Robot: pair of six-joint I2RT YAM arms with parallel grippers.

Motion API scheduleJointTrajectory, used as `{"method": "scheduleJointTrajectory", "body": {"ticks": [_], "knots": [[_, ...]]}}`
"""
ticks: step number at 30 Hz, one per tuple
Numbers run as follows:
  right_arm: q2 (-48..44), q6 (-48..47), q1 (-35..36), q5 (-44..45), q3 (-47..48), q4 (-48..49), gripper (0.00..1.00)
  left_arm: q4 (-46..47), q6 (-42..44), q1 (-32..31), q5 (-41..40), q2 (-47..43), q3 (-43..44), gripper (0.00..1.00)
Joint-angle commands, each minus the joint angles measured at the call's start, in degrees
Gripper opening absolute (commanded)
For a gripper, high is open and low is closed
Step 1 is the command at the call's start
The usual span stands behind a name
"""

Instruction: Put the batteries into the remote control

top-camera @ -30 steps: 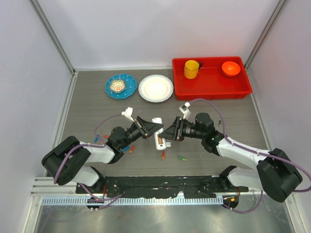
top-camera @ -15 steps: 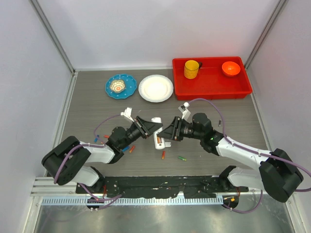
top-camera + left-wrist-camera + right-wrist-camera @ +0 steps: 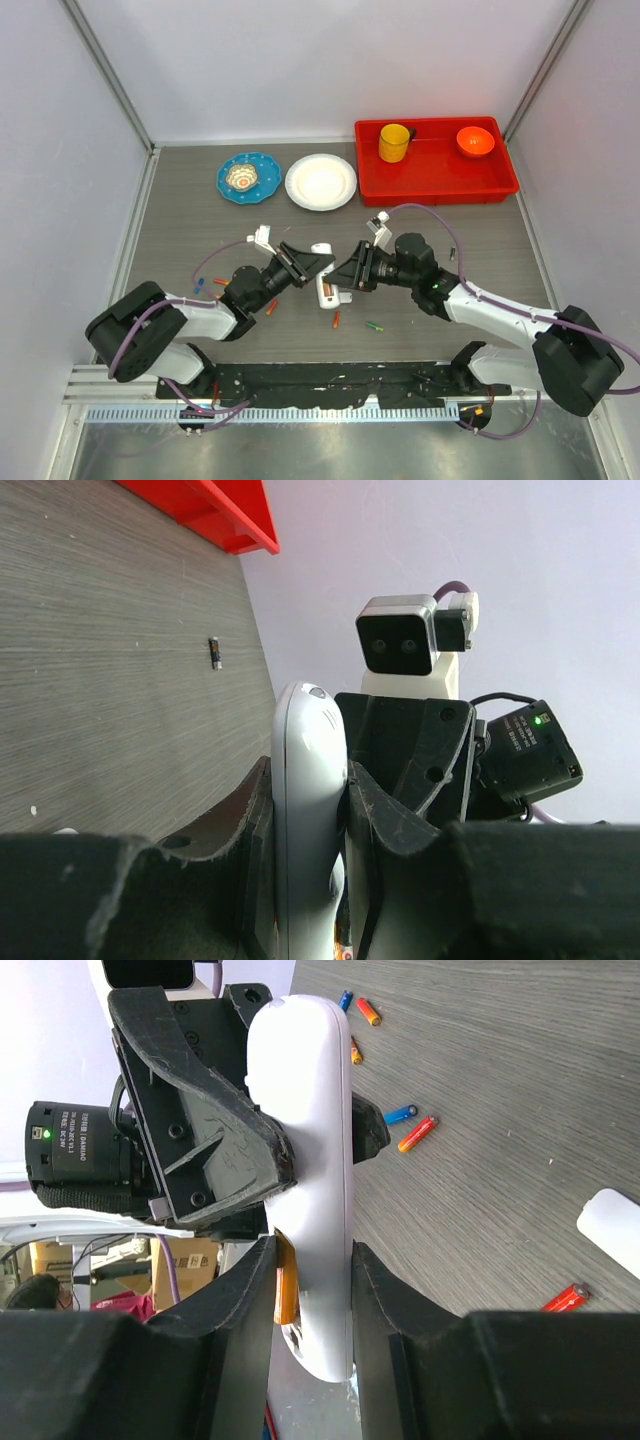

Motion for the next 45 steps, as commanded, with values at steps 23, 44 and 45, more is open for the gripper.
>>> {"method": "scheduleJointTrajectory", "body": {"ticks": [23,44,45], "knots": [[-3.9,-8.3,0.7,-6.7,4.9,-8.4,0.59,15.5,1.2,1.3,6.4,-1.8,1.5,0.00],[-4.3,-5.9,-0.2,-7.8,1.9,-3.5,0.59,16.7,0.1,2.7,7.3,-2.8,1.5,0.00],[-4.1,-5.7,-0.2,-7.8,1.8,-3.1,0.58,16.6,0.0,2.7,7.3,-2.9,1.5,0.01]]}}
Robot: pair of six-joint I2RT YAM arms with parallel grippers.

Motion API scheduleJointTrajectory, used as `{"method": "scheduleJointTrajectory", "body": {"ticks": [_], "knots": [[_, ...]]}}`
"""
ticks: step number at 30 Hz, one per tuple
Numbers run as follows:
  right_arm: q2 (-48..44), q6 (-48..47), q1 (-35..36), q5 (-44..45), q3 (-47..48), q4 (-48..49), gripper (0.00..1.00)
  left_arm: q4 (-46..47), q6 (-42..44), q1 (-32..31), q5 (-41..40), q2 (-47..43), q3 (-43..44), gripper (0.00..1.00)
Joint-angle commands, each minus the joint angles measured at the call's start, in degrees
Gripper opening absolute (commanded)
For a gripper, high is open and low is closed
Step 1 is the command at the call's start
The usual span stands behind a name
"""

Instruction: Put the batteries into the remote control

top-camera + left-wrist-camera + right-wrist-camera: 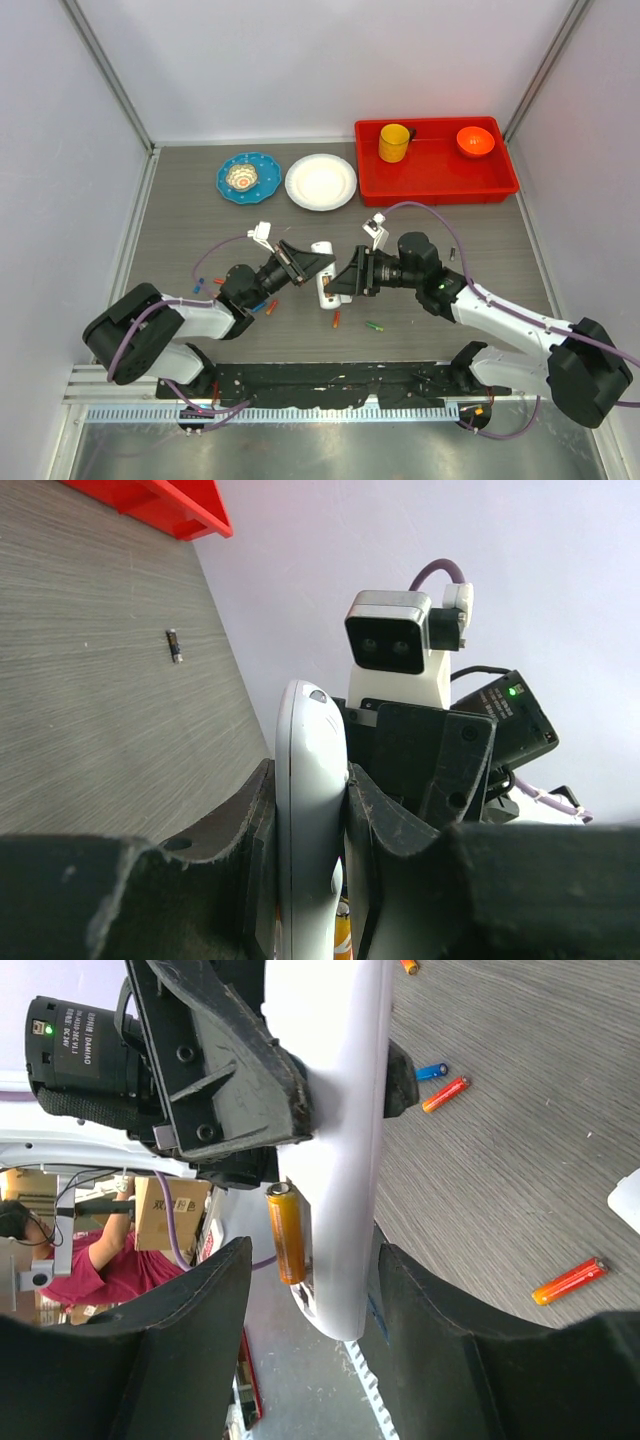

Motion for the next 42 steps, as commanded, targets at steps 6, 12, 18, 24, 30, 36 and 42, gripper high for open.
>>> {"method": "scheduleJointTrajectory", "body": {"ticks": [6,12,18,24,30,36,42], "knots": [[1.2,1.7,-0.5,-0.9,-0.5,6.4,0.55,13.1,-1.2,0.4,1.4,-2.4,2.0,0.00],[1.6,2.0,-0.6,-0.4,-1.0,6.6,0.49,13.2,-1.5,0.4,1.4,-2.7,2.2,0.00],[2.6,2.1,-0.7,0.2,-1.7,6.7,0.40,13.1,-1.6,0.4,1.3,-3.2,2.6,0.00],[3.6,3.6,-0.6,1.1,-3.2,8.7,0.33,12.7,-1.7,0.3,1.4,-3.5,3.1,0.00],[4.5,4.3,0.1,2.2,-2.8,9.5,0.29,12.4,-1.7,0.0,1.9,-2.7,4.2,0.00],[5.6,5.7,0.9,5.6,-2.5,10.7,0.19,12.5,-1.2,-1.6,1.5,-1.9,5.3,0.00],[5.4,6.8,1.3,9.9,-3.1,11.9,0.10,12.6,-1.0,-3.8,0.5,-1.2,5.7,0.00]]}}
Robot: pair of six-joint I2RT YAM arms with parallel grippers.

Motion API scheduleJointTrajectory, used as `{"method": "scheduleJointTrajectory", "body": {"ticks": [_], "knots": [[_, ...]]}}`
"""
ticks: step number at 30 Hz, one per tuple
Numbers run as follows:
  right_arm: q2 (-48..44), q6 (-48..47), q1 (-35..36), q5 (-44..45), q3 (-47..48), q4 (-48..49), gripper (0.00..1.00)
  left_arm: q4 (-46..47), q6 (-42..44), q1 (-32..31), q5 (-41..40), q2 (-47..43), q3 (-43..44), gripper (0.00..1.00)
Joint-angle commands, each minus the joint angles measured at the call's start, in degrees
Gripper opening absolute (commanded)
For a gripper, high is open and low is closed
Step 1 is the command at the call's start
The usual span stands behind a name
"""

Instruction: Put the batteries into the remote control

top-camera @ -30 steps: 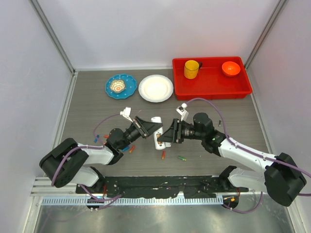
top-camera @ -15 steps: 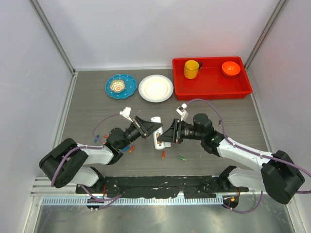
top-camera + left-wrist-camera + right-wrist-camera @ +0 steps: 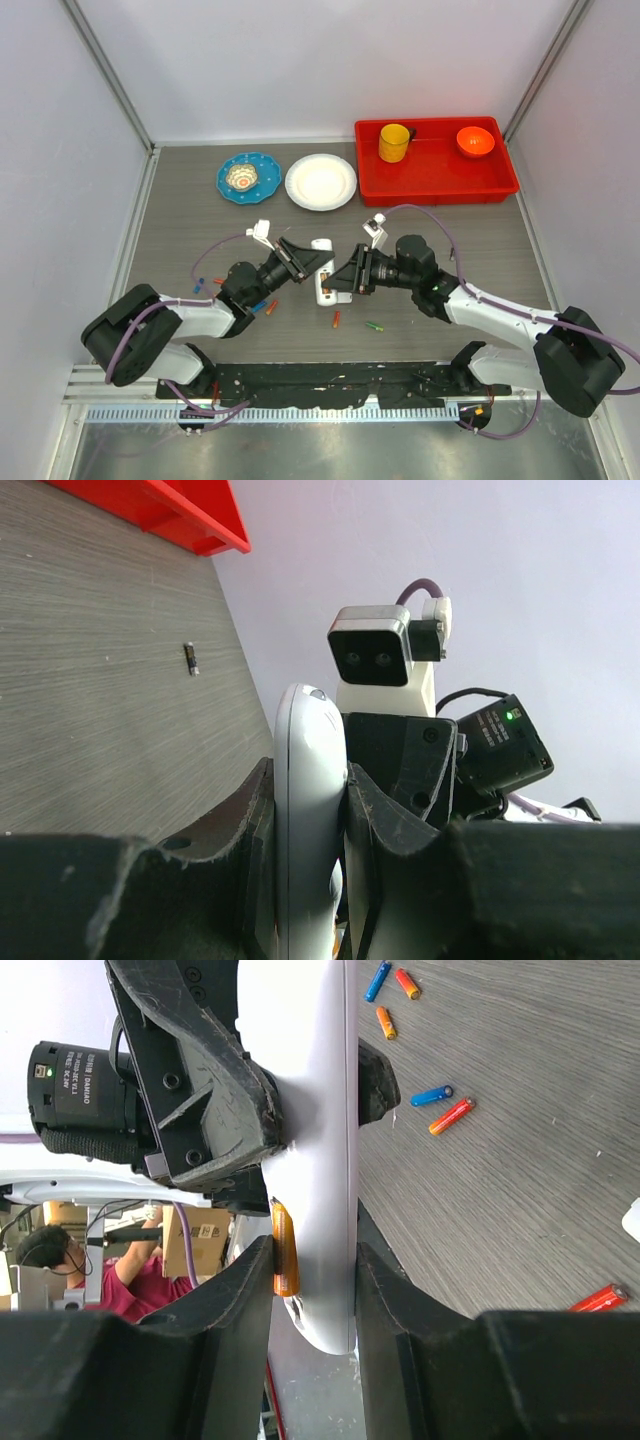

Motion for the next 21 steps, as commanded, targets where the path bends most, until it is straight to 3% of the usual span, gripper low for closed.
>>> {"method": "scheduleJointTrajectory", "body": {"ticks": [1,3,21], "knots": [[1.2,0.8,0.9,8.4,-0.4,1.8,0.08,15.8,-1.4,-3.8,1.5,-0.1,4.4,0.00],[1.2,1.0,0.9,9.1,-0.6,2.6,0.01,16.2,-1.5,-4.3,1.2,0.3,4.4,0.00],[-1.7,2.9,0.9,21.8,-1.8,2.7,0.01,18.2,-0.8,-9.8,-2.0,1.8,4.0,0.00]]}}
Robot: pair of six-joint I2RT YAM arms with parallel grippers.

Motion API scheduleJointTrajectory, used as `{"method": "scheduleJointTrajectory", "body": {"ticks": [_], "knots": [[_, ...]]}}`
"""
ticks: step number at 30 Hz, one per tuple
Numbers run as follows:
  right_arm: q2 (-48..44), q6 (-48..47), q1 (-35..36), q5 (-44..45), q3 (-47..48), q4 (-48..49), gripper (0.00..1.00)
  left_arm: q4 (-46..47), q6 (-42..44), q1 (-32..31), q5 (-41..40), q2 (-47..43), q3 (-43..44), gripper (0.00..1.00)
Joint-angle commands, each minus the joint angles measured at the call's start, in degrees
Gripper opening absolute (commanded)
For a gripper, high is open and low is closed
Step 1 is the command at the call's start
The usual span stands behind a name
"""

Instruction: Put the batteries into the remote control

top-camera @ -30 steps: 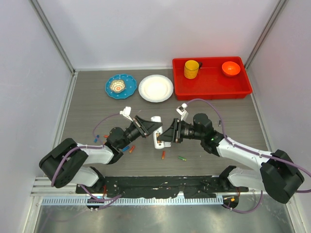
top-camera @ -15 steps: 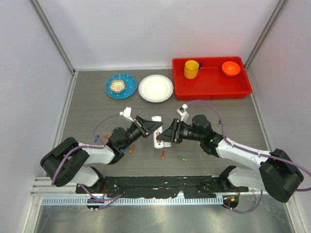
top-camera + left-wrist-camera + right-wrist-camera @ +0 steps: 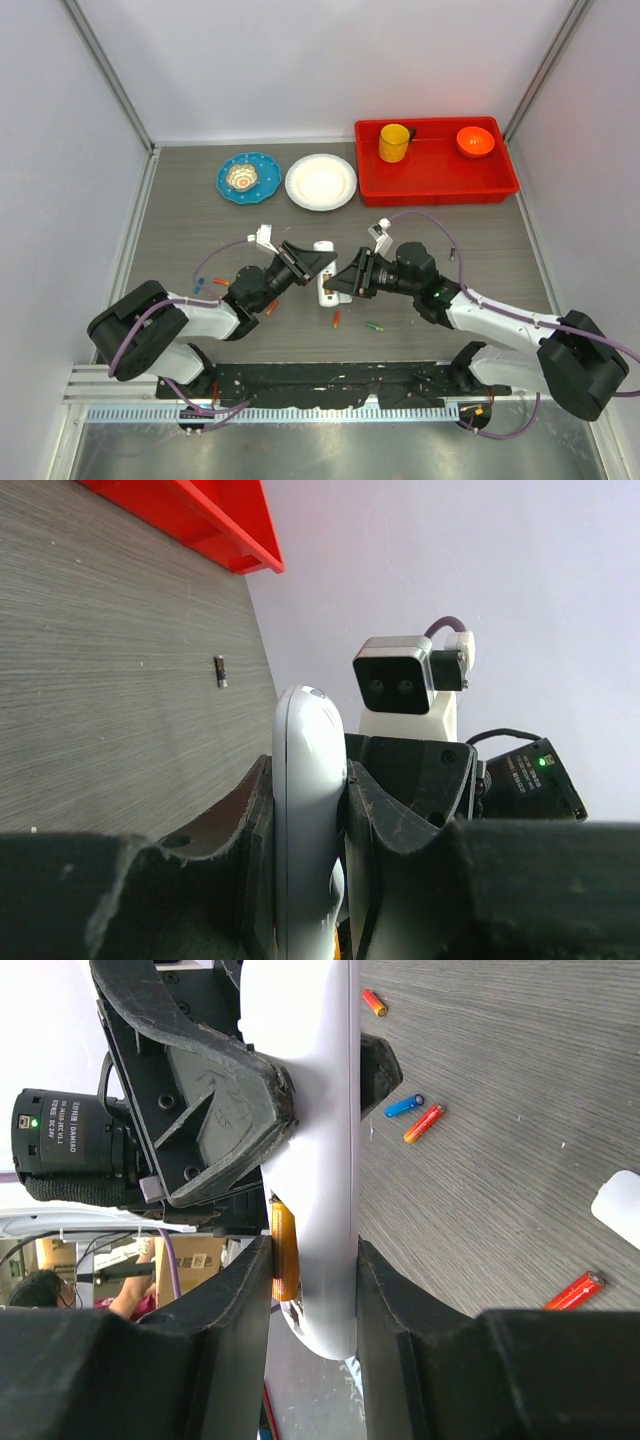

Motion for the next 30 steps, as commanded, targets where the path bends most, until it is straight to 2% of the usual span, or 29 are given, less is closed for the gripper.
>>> {"method": "scheduleJointTrajectory", "body": {"ticks": [1,10,19,24,30], "knots": [[-0.8,0.5,0.0,15.8,0.7,1.7,0.01,18.9,-1.2,-6.2,6.7,-0.3,3.8,0.00],[-0.8,0.6,-0.3,20.1,1.3,0.3,0.01,18.9,-0.5,-9.3,6.9,1.0,4.7,0.00],[1.7,0.3,-2.8,18.5,2.4,1.0,0.01,18.9,-0.4,-10.9,7.1,1.5,4.4,0.00],[4.8,-1.1,-3.5,9.7,4.2,2.3,0.01,18.7,1.0,-10.6,5.2,0.8,3.9,0.00],[6.7,-6.5,-3.7,-1.3,8.1,-2.2,0.02,15.6,1.7,-6.8,5.3,-1.6,2.7,0.00]]}}
